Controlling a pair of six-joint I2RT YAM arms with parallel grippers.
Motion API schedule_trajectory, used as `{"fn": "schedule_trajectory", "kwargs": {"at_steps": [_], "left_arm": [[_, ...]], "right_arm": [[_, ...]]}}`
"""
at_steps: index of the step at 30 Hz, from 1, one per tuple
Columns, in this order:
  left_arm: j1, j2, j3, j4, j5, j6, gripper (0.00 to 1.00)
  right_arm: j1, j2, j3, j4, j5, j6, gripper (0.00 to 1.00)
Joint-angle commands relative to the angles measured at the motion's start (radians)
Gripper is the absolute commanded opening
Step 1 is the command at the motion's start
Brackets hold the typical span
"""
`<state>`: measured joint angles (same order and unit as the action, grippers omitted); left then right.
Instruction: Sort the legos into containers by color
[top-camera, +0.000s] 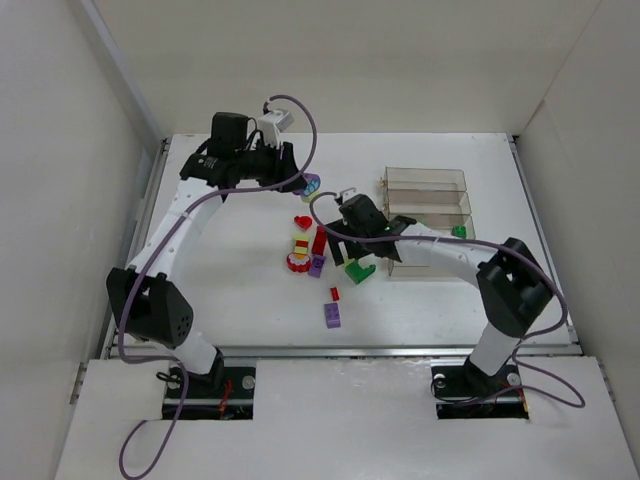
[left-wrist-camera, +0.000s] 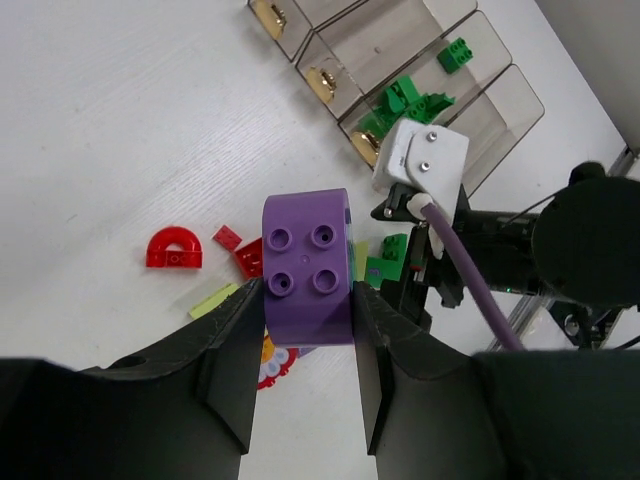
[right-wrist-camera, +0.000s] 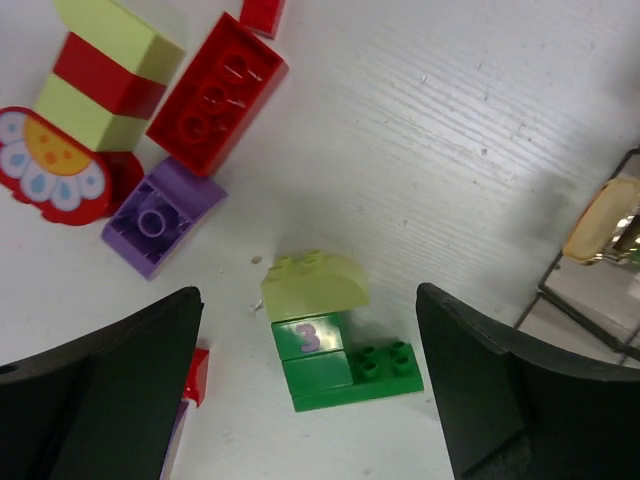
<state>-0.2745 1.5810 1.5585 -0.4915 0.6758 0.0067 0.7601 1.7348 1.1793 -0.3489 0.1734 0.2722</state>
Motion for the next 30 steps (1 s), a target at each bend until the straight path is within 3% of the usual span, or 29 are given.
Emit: {"fn": "schedule_trajectory", "kwargs": {"at_steps": [1, 4, 5, 7, 10, 16, 21, 30], "left_arm": [[-0.009, -0.096, 0.009, -0.015, 0.008, 0.090, 0.00], [-0.009, -0.125, 0.009, -0.039, 0.008, 0.143, 0.00], [-0.009, -0.125, 0.009, -0.048, 0.008, 0.144, 0.00], [-0.009, -0.150, 0.009, -0.048, 0.008, 0.112, 0.00], [-0.009, -0.150, 0.018, -0.029, 0.050, -0.008, 0.00], [-0.009, -0.084, 0.029, -0.001, 0.163, -0.200, 0.00], [-0.009, -0.096, -0.002, 0.040, 0.163, -0.231, 0.00], [-0.009, -0.096, -0.011, 0.050, 0.173, -0.241, 0.00]], "right_arm": [[-0.019, -0.107, 0.049, 0.025, -0.038, -0.028, 0.94], [-0.041, -0.210, 0.010, 0.054, -0.103, -0.065, 0.99], [-0.041, -0.310, -0.012, 0.114, -0.124, -0.088, 1.00], [-0.041, -0.413, -0.058, 0.194, -0.190, -0.099, 1.00], [-0.005, -0.518, -0.086, 0.316, -0.152, -0.108, 0.99], [0.025, -0.414, 0.043, 0.332, -0.189, -0.145, 0.89], [0.025, -0.376, 0.098, 0.301, -0.169, -0.163, 0.79], [0.044, -0.294, 0.167, 0.260, -0.187, -0.172, 0.78]]}}
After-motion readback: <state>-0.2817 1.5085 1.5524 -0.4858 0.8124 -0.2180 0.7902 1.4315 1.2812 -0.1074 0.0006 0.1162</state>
